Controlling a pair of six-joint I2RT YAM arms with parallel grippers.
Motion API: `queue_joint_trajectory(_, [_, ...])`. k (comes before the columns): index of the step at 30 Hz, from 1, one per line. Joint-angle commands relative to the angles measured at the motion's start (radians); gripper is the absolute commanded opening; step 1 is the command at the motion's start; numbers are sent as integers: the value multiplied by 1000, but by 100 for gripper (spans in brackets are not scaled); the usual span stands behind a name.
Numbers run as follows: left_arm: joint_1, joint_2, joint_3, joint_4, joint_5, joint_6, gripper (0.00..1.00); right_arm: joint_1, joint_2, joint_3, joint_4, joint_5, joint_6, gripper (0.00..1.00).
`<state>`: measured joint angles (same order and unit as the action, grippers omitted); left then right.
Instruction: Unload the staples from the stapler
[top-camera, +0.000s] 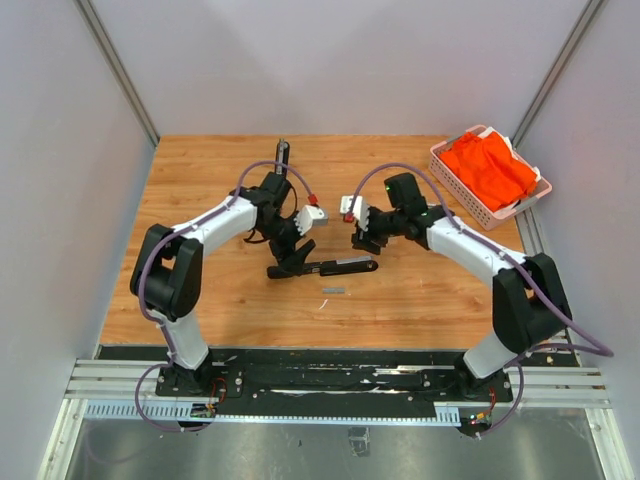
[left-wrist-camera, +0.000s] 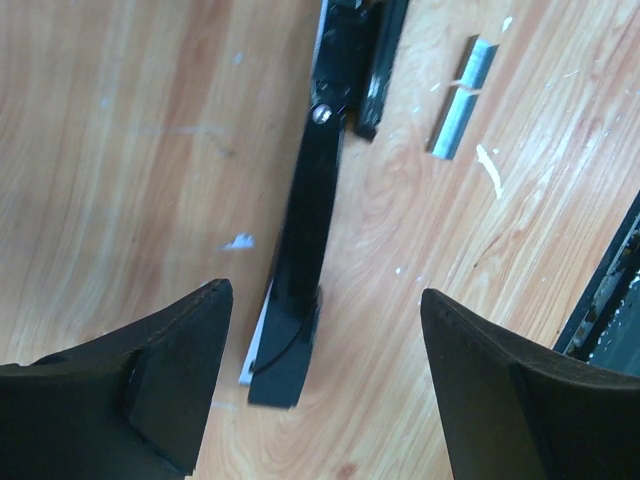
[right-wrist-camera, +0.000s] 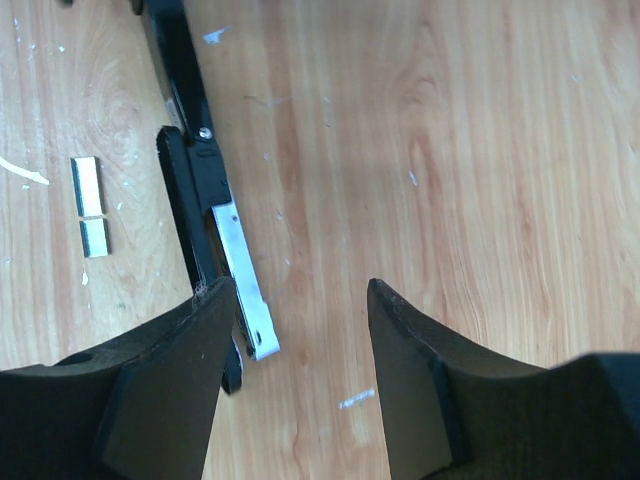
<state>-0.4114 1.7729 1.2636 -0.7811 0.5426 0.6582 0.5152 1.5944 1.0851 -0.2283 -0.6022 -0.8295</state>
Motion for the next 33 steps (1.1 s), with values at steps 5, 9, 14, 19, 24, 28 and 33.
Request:
queue_joint_trajectory(5, [-109,127,96,8,-52,-31,79,-173,-140,-137,8,-152,254,57])
queue_joint_trajectory(9, [-144,176,139,8,-61,-55,77,-231,-175,-189,33,-154,337,56])
queue_joint_trajectory(14, [-174,210,180,7,-78,-78,74,-289,-169,-211,47,-149,398,54])
queue_joint_trajectory(19, [-193,244,203,6,-88,-89,68,-302,-129,-218,55,-166,410,53])
queue_joint_trajectory(24, [-204,278,225,-2,-79,-99,59,-301,-112,-211,48,-183,416,53])
queue_joint_trajectory(28, [-207,299,242,-14,-74,-103,45,-302,-122,-216,44,-174,395,52])
queue_joint_trajectory(33, [-207,330,277,-42,-60,-109,27,-305,-128,-219,40,-172,383,52])
